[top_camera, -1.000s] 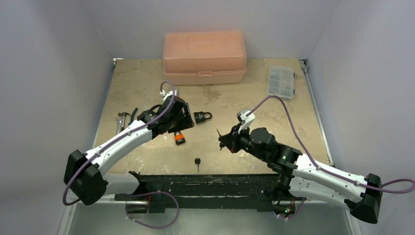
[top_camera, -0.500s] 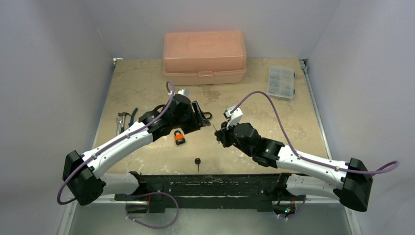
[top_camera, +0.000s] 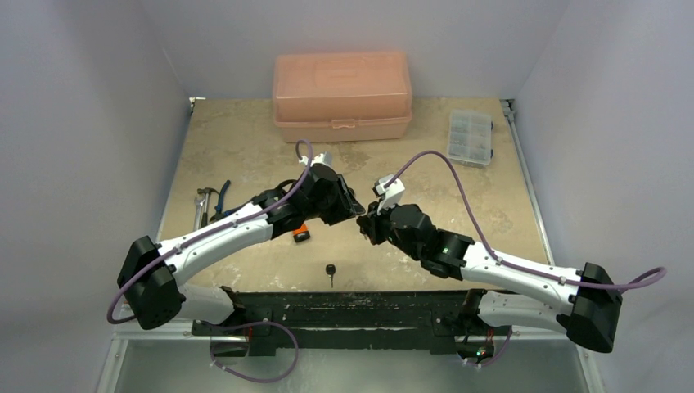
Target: Unlock with the key
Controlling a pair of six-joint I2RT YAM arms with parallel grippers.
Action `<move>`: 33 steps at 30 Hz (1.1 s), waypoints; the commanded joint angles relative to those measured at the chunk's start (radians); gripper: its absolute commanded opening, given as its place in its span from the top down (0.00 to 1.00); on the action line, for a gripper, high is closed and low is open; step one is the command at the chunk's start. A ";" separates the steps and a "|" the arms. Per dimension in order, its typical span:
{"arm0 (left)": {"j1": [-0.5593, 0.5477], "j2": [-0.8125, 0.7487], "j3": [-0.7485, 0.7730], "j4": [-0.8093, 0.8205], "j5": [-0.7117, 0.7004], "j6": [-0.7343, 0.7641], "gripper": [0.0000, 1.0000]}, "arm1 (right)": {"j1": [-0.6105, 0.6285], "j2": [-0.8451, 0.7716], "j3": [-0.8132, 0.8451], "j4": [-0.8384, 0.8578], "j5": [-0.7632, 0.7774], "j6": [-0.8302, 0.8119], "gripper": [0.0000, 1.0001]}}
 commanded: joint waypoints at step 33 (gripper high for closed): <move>-0.011 -0.284 0.028 0.432 0.182 0.462 1.00 | -0.171 -0.296 0.027 0.257 -0.597 0.122 0.10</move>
